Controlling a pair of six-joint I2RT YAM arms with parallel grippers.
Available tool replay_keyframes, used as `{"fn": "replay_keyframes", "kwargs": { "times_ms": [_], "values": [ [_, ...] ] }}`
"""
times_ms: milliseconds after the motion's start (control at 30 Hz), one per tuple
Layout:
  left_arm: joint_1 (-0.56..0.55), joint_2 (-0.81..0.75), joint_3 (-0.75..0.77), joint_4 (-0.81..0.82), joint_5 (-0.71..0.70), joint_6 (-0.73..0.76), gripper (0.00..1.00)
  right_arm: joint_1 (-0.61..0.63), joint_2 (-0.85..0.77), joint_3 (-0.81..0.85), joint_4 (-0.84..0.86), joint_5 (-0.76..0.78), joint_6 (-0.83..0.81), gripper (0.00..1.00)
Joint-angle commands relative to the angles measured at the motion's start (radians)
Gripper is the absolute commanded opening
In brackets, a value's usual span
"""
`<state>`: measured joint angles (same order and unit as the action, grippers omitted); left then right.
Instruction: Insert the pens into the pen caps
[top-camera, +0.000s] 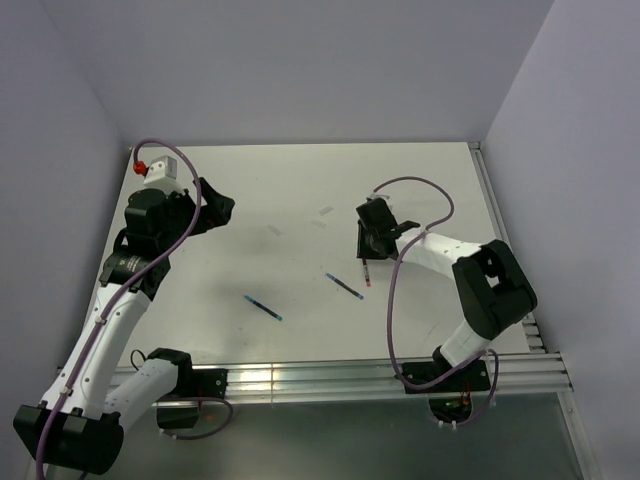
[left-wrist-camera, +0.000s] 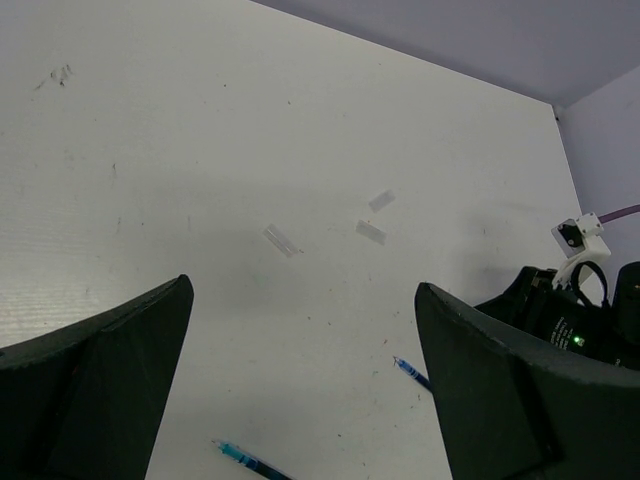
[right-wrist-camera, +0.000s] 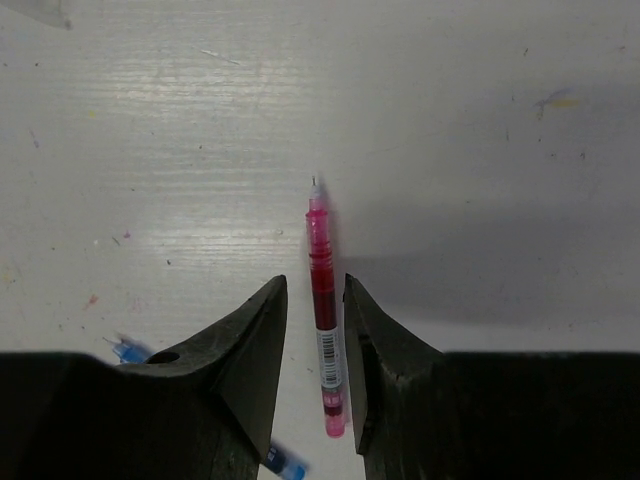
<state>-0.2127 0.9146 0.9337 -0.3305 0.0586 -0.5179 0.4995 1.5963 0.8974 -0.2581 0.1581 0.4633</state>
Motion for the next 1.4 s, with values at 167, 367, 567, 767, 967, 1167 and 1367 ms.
{"fn": "replay_keyframes", "kwargs": {
  "times_ms": [167,367,567,767,967,1167,1367],
  "values": [
    [0.006,0.015,0.019,0.024,0.014,-0.008,0.99,-0.019,0.048,0.034,0.042,-0.02,-0.002,0.35],
    [0.006,0.021,0.02,0.022,0.012,-0.008,1.0,-0.024,0.076,0.041,0.042,-0.022,-0.003,0.33],
    [0.006,0.026,0.02,0.024,0.014,-0.01,1.0,-0.03,0.091,0.043,0.042,-0.022,-0.003,0.28],
    [0.006,0.03,0.02,0.022,0.015,-0.013,1.0,-0.03,0.109,0.043,0.042,-0.017,-0.005,0.17],
    [0.006,0.03,0.017,0.027,0.026,-0.016,0.99,-0.03,0.097,0.043,0.039,-0.008,0.0,0.0],
    [0.007,0.024,0.005,0.071,0.122,-0.037,0.99,-0.03,-0.005,0.067,0.002,0.006,0.014,0.0],
    [0.01,0.036,-0.027,0.149,0.283,-0.091,0.98,-0.012,-0.182,0.113,0.037,-0.135,0.112,0.0]
  ]
}}
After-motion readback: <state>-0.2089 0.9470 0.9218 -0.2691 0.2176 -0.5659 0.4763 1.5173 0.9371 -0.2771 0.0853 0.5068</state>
